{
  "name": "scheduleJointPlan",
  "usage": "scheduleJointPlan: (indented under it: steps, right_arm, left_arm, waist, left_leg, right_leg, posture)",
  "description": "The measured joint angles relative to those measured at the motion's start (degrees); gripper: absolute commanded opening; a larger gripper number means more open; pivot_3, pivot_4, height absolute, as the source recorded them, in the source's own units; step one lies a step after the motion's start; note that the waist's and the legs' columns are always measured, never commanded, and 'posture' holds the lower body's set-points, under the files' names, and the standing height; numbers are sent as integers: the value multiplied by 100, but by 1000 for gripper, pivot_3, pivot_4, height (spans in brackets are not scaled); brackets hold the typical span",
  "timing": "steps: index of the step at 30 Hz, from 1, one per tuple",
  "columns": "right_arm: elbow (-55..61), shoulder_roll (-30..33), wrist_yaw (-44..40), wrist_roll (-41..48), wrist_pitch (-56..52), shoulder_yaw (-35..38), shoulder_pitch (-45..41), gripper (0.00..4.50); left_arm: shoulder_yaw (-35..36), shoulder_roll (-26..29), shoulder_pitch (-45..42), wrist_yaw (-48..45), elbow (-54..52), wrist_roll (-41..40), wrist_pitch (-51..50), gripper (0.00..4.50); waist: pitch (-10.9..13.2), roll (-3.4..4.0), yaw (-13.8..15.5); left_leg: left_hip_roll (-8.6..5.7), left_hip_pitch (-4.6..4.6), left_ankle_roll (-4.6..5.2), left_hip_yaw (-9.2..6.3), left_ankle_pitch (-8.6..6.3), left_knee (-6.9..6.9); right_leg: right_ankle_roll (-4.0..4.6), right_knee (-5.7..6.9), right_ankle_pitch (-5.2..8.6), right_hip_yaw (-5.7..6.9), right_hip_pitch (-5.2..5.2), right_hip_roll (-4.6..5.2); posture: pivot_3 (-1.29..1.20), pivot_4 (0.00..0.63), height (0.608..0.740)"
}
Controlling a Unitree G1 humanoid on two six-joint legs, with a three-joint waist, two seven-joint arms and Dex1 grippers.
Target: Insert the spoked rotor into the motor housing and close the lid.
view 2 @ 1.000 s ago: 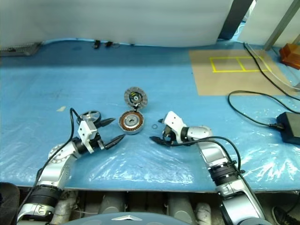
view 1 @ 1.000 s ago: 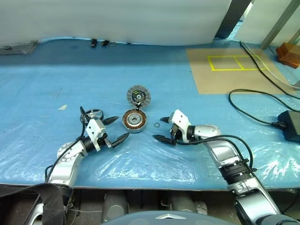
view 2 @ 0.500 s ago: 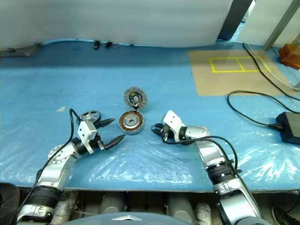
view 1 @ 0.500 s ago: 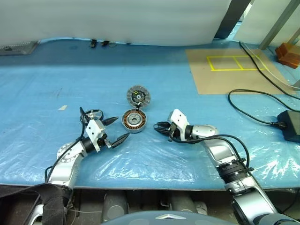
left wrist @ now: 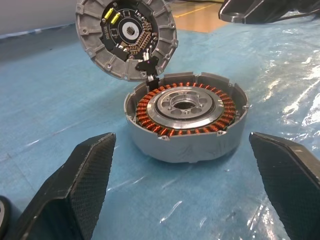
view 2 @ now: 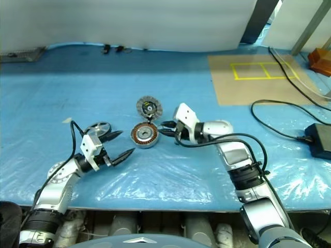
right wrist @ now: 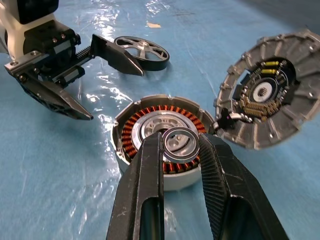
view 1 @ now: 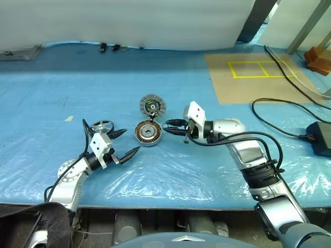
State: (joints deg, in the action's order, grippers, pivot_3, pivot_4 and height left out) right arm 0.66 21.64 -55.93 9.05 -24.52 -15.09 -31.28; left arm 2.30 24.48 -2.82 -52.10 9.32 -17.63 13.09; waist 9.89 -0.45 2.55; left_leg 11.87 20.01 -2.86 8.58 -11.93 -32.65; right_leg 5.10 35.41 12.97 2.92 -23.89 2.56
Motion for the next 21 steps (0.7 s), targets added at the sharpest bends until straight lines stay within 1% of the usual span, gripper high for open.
scheduleJointPlan:
  steps: [6,10,15,21]
  right_arm:
    - [-719,-460,327,-364,-66,-518,-400,629]
    - [-1200,-671,435,-539,70,-616,-639,629]
    - [-1816,-772,435,-699,325,-655,-875,629]
    - [-2093,-982,308,-705,386,-653,-969,629]
  left_arm:
    - [3,-2,94,106,-112,-4,-45,4500]
    - [3,-3,121,164,-125,-3,-55,4500]
    - [2,-11,202,241,-134,0,-54,4500]
    - [0,-22,231,281,-133,12,-42,4500]
  waist:
    - [0,1,-7]
    - [0,1,-8]
    - [0,0,-9]
    - [1,1,-15]
  left_leg:
    - [0,2,-20,0,11,-1]
    - [0,2,-21,0,12,-1]
    - [0,3,-21,0,11,0]
    - [2,2,-21,0,11,-1]
  right_leg:
    - [1,4,0,0,-8,0]
    - [1,4,0,0,-9,1]
    - [1,4,-1,0,-9,1]
    - [1,8,-1,0,-9,0]
  posture:
    - [0,150,740]
    - [0,150,740]
    - [0,150,740]
    - [0,150,740]
